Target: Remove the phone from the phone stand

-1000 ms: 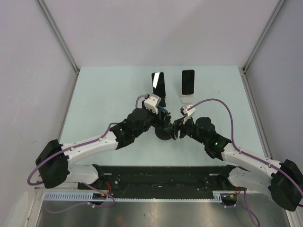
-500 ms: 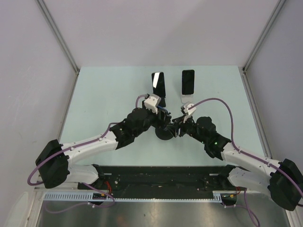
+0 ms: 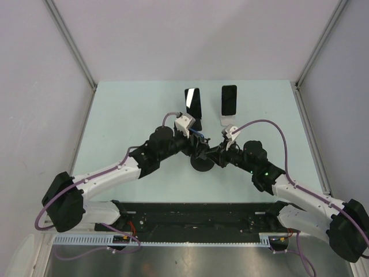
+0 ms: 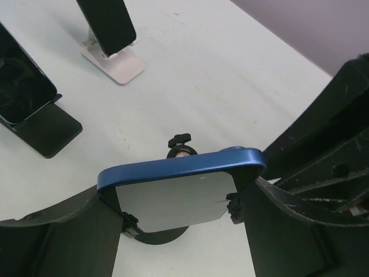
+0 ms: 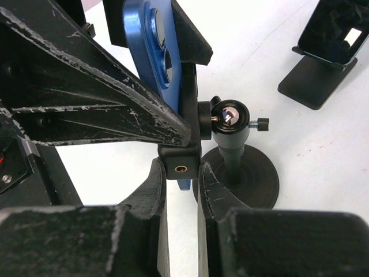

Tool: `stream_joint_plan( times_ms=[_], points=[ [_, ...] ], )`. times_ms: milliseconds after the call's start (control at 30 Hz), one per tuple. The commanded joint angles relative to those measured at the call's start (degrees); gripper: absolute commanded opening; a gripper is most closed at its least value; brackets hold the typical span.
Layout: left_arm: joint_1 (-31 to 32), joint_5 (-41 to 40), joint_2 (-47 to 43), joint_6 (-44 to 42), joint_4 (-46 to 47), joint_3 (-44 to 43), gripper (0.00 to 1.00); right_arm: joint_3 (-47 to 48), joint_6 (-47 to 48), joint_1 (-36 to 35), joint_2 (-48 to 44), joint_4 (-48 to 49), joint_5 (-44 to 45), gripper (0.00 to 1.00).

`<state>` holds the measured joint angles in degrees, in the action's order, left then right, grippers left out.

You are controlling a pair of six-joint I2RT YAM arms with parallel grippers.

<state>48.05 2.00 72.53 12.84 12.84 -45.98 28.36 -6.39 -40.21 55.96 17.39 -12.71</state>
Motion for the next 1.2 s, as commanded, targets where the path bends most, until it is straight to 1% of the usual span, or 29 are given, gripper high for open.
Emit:
stream_joint_plan(
  times_ms=[0,167,300,400,433,500,533,567,600,667,700,767,800,900,1167],
  points=[
    [-3.49,4.16,-3.36,-5.81,-3.69,-2.1,0.0,0.82,-1.52,3.9,-2.09,-3.94,-0.03,0.0],
    [-5.86,3.63,-4.59,-5.9,-4.49,-1.49,0.0,0.82,-3.36,4.61,-1.82,-3.5,-1.0,0.0],
    [-6.39,3.54,-5.3,-5.72,-4.58,-0.87,0.0,0.82,-4.68,4.79,-0.95,-2.89,-0.83,0.0],
    [-6.3,3.19,-5.65,-2.57,-4.23,-0.61,0.0,0.82,-4.94,4.09,-0.95,-2.88,0.31,0.0],
    [-6.04,2.23,-5.65,0.14,-3.79,-0.17,0.0,0.82,-4.77,3.39,-1.03,-3.06,1.01,0.0],
    [-5.08,0.12,-6.35,2.0,-2.12,0.45,0.01,0.82,-4.24,2.51,-1.03,-3.15,3.21,0.0],
    [-3.94,-1.89,-6.52,3.06,-1.77,0.8,0.05,0.82,-4.24,2.15,-1.12,-3.15,4.44,0.0],
    [-3.24,-1.82,-6.7,3.5,-0.98,0.89,0.12,0.91,-4.24,1.28,-1.12,-3.06,5.23,0.0],
    [-2.53,-3.91,-6.79,4.03,-0.63,0.89,0.29,0.82,-4.24,0.84,-1.21,-2.97,5.94,0.0],
    [-0.42,-6.81,-6.96,5.35,0.16,0.89,0.46,0.82,-4.15,-0.57,-1.21,-2.8,8.22,0.0],
    [0.19,-7.7,-6.97,5.79,0.34,0.8,0.59,0.82,-4.15,-1.1,-1.21,-2.62,8.92,0.0],
    [1.69,-10.59,-7.05,6.84,0.95,0.8,0.73,0.82,-4.06,-1.98,-1.03,-2.1,10.6,0.0],
    [2.04,-11.31,-6.97,7.37,1.13,0.8,0.83,0.91,-3.89,-2.68,-0.95,-1.92,11.04,0.0],
    [3.01,-13.76,-5.92,8.34,1.66,0.54,0.89,0.82,-3.8,-3.91,-0.59,-1.39,12.18,0.0],
    [4.24,-14.57,-1.35,8.25,2.71,-1.48,0.89,0.91,-3.36,-5.5,0.11,-0.95,12.62,0.0]
  ],
)
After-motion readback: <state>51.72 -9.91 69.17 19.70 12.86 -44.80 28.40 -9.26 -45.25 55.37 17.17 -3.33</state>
